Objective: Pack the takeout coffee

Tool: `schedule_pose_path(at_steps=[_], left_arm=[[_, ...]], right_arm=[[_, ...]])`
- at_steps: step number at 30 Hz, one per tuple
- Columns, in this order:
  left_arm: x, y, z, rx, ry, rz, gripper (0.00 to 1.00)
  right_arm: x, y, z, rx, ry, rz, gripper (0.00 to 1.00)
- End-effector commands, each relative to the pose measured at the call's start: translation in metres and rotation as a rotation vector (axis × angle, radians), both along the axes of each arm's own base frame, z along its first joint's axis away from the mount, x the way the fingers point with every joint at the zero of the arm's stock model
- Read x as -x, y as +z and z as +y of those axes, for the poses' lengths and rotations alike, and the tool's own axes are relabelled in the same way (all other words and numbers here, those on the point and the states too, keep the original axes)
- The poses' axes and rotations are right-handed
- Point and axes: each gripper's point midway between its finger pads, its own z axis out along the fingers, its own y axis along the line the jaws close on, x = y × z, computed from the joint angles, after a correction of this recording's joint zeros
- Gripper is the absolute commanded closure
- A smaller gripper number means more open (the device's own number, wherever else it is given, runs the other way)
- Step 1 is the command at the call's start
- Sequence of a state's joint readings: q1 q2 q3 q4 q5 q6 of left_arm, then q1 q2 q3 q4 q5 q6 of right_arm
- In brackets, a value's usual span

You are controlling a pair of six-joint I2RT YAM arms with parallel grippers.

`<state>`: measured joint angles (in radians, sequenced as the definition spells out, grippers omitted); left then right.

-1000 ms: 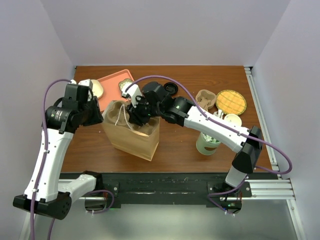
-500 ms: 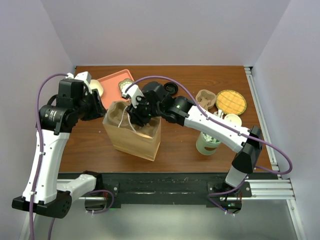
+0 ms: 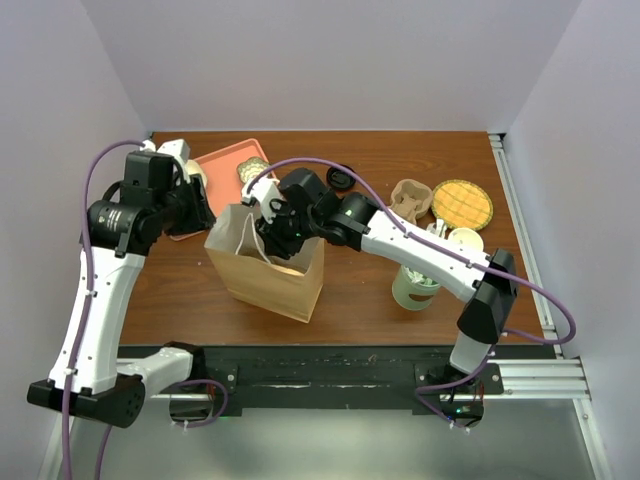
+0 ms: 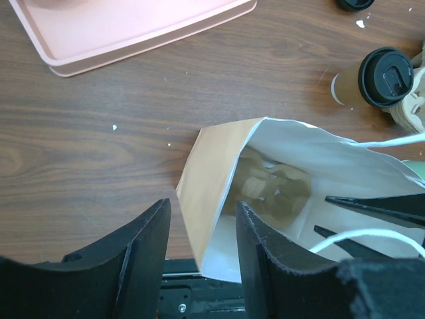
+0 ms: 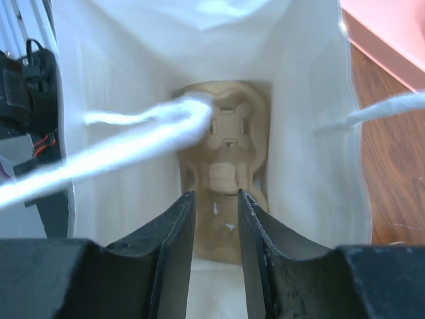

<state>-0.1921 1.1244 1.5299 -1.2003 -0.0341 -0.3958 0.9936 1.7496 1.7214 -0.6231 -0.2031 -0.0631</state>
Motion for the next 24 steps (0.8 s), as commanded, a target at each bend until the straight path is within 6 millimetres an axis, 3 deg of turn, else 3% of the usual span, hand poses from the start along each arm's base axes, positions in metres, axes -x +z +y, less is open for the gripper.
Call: schedule_pose_path(at_steps=[1,6,13,20,24], left_arm=[[-0.013,0.015,-0.004,-0.005,-0.044,-0.078,0.51],[-0.015,0.016,-0.003,-0.031,-0.076,-0.081,0.51],[-0.014,0.007,-0.009,-0.021,-0.116,-0.06,0.5],[-0.013,-0.011,-0.026,0.063,-0.151,-0.03,0.49],[-0.009,-0.026,-0.021,0.039,-0.133,0.01,0.54]], right_arm=[[0.0,0.019,0.007,-0.035,0.021,-0.014,0.64],[-0.002,0.028,0.009,-0.047,0.0,-0.01,0.59],[-0.008,0.069,0.003,-0.116,-0.151,0.026,0.47],[-0.008,0.114,-0.018,-0.174,-0.305,0.062,0.4],[-0.011,0.13,-0.042,-0.174,-0.464,0.101,0.37]])
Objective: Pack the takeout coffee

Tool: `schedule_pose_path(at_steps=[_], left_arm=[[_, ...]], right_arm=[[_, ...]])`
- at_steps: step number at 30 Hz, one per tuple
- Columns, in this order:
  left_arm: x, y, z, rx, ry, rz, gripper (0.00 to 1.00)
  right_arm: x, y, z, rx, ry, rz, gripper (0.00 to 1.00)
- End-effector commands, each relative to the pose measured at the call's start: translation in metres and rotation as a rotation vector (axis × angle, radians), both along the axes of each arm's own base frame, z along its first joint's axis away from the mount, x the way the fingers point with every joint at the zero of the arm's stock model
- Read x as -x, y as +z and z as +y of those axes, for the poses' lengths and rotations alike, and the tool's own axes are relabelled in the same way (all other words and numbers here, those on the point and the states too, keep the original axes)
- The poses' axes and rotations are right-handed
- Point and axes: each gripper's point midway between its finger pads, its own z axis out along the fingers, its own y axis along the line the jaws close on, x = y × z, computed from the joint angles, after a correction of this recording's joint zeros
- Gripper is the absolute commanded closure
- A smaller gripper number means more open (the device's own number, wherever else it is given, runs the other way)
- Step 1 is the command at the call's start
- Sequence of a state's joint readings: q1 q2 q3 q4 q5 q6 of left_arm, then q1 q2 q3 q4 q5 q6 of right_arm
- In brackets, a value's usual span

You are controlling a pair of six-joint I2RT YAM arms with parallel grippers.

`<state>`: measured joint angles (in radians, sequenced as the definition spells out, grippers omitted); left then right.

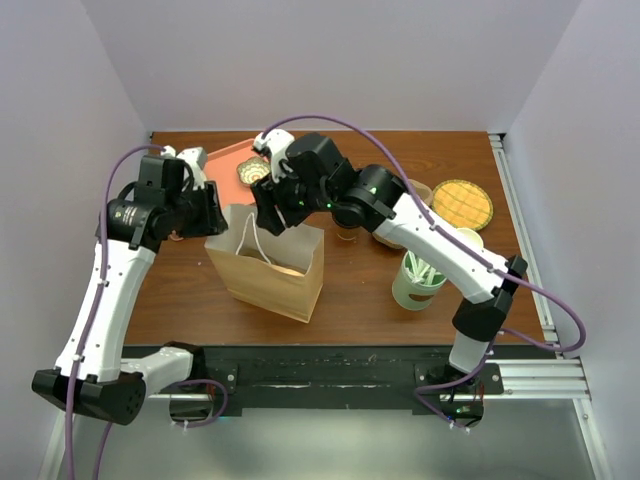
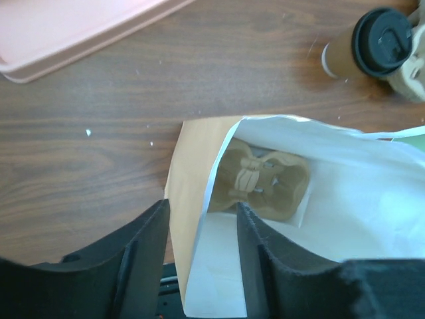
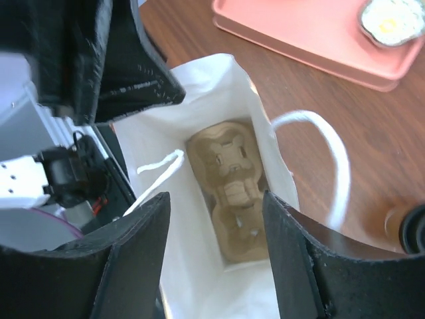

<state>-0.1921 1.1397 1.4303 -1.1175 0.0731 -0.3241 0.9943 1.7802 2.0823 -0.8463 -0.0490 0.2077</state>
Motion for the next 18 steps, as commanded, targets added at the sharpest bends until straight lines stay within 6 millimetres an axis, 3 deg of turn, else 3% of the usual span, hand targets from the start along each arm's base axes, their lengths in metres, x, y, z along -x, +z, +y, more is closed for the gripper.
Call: schedule_pose_path(at_steps=[1,4,8,10,11,12,15,18], left_arm=[[0.0,-0.002,-0.002,0.013,-0.005,-0.016,0.57],[0.004,0.004,-0.004,0.042,0.005,-0.036,0.73],[0.021,0.017,-0.014,0.142,0.02,-0.063,0.8],[0.027,0.019,-0.016,0.186,0.048,-0.069,0.71],[0.031,0.022,-0.014,0.193,0.058,-0.087,0.66],[0.03,0.022,-0.01,0.178,0.079,-0.097,0.55],[0.024,0.023,0.01,0.104,0.168,-0.123,0.42],[0.01,0.026,0.018,0.029,0.156,-0.138,0.38]], right_arm=[[0.006,0.045,-0.041,-0.062,-0.223,0.068,0.37],[0.012,0.059,-0.063,-0.09,-0.33,0.115,0.36],[0.022,0.055,-0.093,-0.063,-0.453,0.182,0.36],[0.027,0.035,-0.107,-0.001,-0.508,0.224,0.37],[0.031,0.034,-0.114,-0.001,-0.517,0.233,0.38],[0.035,0.02,-0.118,0.033,-0.531,0.256,0.39],[0.041,0.008,-0.122,0.031,-0.562,0.299,0.41],[0.042,-0.003,-0.117,0.023,-0.581,0.339,0.42]])
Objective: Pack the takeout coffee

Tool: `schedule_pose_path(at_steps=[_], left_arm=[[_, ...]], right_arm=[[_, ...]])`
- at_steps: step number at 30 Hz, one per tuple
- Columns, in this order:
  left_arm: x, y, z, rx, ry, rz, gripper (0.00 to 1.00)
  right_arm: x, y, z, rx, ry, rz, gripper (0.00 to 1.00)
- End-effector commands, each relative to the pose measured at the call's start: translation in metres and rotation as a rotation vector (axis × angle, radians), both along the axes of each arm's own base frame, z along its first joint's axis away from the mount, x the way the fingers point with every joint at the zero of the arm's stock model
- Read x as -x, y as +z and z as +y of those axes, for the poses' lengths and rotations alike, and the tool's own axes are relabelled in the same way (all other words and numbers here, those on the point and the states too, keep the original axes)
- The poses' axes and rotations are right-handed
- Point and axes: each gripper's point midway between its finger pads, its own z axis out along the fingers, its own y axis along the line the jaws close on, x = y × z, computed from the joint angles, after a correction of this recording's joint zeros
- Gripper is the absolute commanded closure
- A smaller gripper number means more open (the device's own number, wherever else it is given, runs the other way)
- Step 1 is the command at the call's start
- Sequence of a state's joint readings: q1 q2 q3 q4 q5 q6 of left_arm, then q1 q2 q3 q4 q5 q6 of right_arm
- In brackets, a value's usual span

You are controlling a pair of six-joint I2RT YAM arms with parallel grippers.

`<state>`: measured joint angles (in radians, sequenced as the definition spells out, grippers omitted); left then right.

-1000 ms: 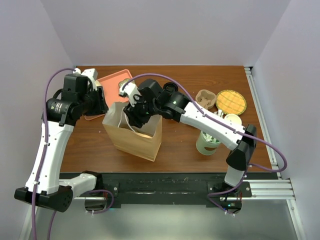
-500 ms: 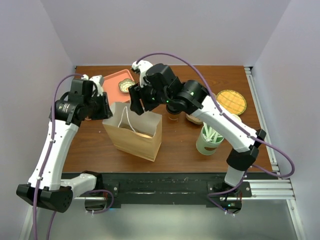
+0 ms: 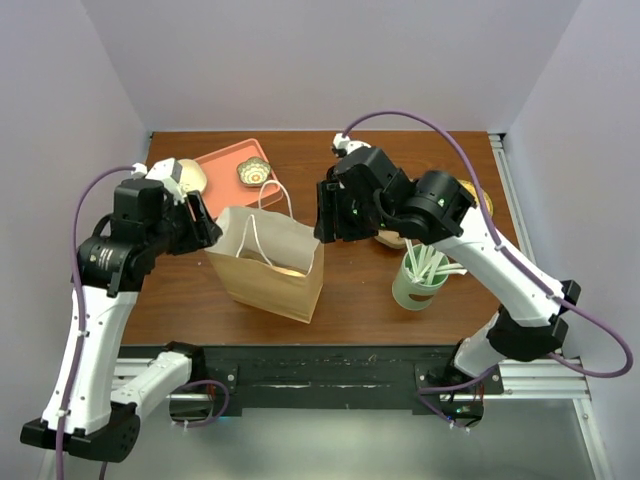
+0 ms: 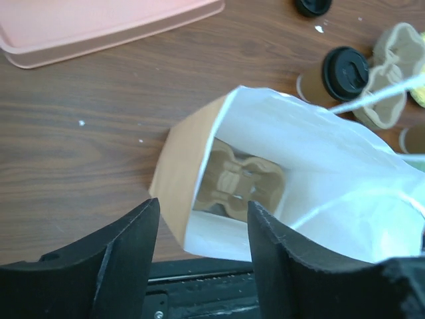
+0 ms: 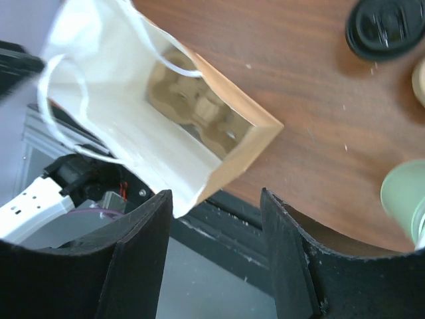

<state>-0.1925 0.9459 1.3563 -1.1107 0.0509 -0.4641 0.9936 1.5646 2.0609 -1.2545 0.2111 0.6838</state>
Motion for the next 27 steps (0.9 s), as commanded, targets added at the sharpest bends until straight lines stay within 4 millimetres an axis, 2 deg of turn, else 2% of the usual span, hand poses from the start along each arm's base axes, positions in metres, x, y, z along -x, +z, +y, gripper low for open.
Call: schedule_pose_path(at_steps=[1,3,5,11,14,16,17,18,20,22,25,27], left_arm=[[-0.028,0.012,0.012,-0.084,0.036,-0.045,0.38],[-0.035,0.013,0.004,-0.076,-0.004,-0.053,0.38],[-0.038,0.009,-0.003,-0.053,-0.028,-0.055,0.38],[-0.035,-0.021,0.003,-0.098,-0.027,0.016,0.4],[-0.027,-0.029,0.005,-0.104,-0.027,0.039,0.46],[-0.02,-0.031,0.004,-0.091,-0.028,0.052,0.51],[-0.016,-0.027,0.004,-0.082,-0.026,0.04,0.51],[-0.011,-0.026,0.003,-0.072,-0.025,0.045,0.51],[-0.006,-0.014,0.007,-0.075,-0.01,0.019,0.51],[-0.003,-0.007,0.016,-0.111,0.018,0.008,0.5],[-0.004,-0.011,0.026,-0.164,0.049,0.032,0.46],[-0.007,-0.016,0.028,-0.173,0.064,0.071,0.46]], right_arm=[[-0.001,-0.015,0.004,-0.038,-0.093,0.064,0.42],[0.0,-0.025,0.011,-0.05,-0.086,0.083,0.43],[-0.003,-0.026,0.018,-0.081,-0.09,0.078,0.44],[-0.008,-0.052,0.026,-0.008,-0.085,0.118,0.5],[-0.016,-0.057,0.025,0.055,-0.073,0.085,0.62],[-0.02,-0.059,0.026,0.088,-0.044,0.062,0.76],[-0.024,-0.067,0.028,0.122,-0.04,0.064,0.81],[-0.027,-0.06,0.03,0.119,-0.032,0.046,0.88],[-0.032,-0.06,0.03,0.151,-0.019,0.027,0.94],[-0.039,-0.055,0.034,0.168,0.004,-0.007,0.95],[-0.048,-0.049,0.04,0.192,0.043,-0.052,0.92],[-0.05,-0.043,0.04,0.194,0.034,-0.062,0.85]])
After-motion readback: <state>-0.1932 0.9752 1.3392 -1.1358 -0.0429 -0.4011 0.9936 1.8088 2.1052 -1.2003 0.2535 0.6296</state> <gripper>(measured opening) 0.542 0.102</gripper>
